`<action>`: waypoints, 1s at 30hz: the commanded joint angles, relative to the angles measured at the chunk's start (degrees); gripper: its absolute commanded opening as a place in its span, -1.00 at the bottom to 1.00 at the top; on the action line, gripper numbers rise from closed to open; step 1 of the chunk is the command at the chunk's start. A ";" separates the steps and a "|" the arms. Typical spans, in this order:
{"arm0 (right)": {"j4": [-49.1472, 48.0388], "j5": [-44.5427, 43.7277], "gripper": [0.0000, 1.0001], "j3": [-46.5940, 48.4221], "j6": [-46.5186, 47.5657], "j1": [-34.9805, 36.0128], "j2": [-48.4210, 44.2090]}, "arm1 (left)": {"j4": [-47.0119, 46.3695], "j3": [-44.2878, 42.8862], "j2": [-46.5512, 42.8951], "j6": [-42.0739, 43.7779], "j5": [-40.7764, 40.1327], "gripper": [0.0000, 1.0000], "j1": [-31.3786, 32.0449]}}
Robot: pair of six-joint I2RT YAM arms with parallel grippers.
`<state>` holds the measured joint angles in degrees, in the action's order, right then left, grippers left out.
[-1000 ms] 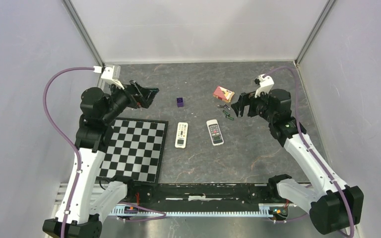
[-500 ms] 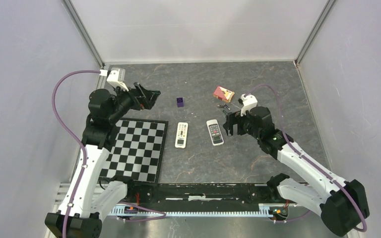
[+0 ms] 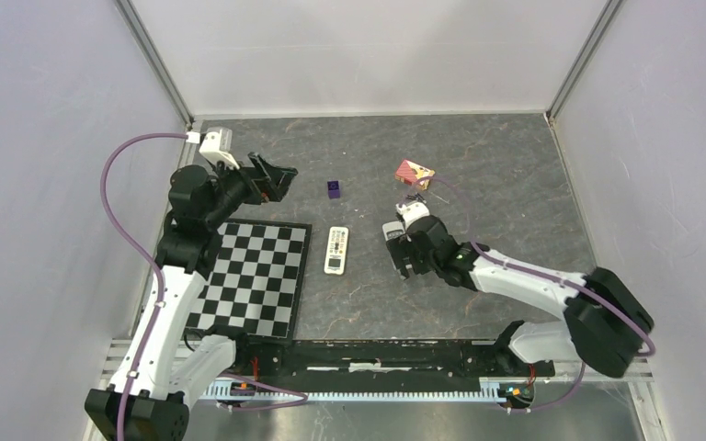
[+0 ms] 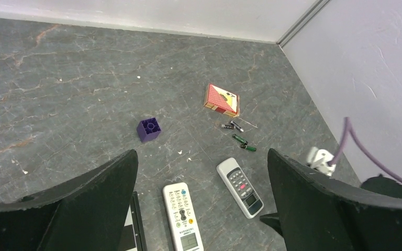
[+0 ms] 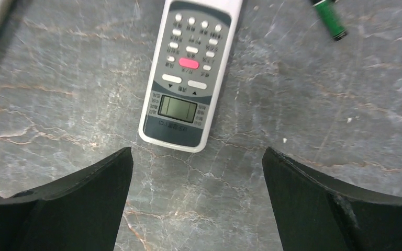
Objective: Load the batteries into the remote control
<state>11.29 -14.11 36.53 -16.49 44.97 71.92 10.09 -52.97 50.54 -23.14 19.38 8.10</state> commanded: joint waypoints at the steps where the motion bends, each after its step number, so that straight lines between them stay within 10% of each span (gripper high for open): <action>1: -0.52 -0.05 0.96 5.08 -1.42 0.73 6.42 | -2.65 -0.15 0.66 -2.74 -0.63 0.99 -0.23; 13: -0.54 0.97 0.93 12.88 -0.54 0.27 18.02 | -2.27 0.06 0.43 -3.00 -2.45 0.99 -0.27; 30: -1.93 -0.38 0.14 17.74 -4.30 -3.78 25.57 | 0.28 -0.21 -1.05 -1.93 -9.18 0.99 -0.24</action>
<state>11.18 -12.88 52.49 -18.96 41.80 97.23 11.03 -52.95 51.05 -24.64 13.04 8.10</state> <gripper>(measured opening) 0.634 0.993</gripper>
